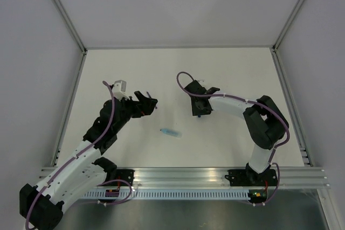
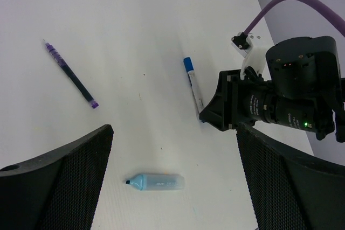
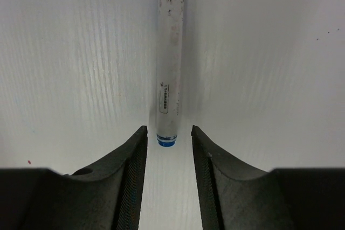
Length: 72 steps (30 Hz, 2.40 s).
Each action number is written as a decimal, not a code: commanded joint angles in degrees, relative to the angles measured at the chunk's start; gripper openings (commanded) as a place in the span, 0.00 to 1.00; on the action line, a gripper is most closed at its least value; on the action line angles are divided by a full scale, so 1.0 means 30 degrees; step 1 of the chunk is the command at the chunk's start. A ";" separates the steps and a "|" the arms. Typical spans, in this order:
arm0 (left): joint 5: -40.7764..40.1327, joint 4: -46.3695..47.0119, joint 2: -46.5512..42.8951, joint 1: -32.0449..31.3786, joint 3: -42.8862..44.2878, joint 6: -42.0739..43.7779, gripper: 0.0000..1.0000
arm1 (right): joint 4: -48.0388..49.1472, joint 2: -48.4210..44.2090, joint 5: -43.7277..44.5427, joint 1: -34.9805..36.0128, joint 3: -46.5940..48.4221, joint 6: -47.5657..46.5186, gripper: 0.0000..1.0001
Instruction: Insert the pens into the pen caps
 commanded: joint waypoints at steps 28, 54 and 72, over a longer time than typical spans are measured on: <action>-0.2741 -0.6177 1.2653 0.0785 0.7659 0.2374 0.88 | 0.5718 -1.1246 -0.8278 -0.0331 -0.6054 -0.3600 0.47; 0.1894 -0.4599 0.5394 0.4652 0.2888 0.0912 0.90 | 0.2618 -0.0704 -0.8547 0.4708 0.0504 -1.0104 0.66; -0.1071 -0.3545 0.3897 0.5150 0.0426 0.0561 0.93 | 0.3437 0.1789 -0.6610 0.5587 0.1179 -0.9929 0.58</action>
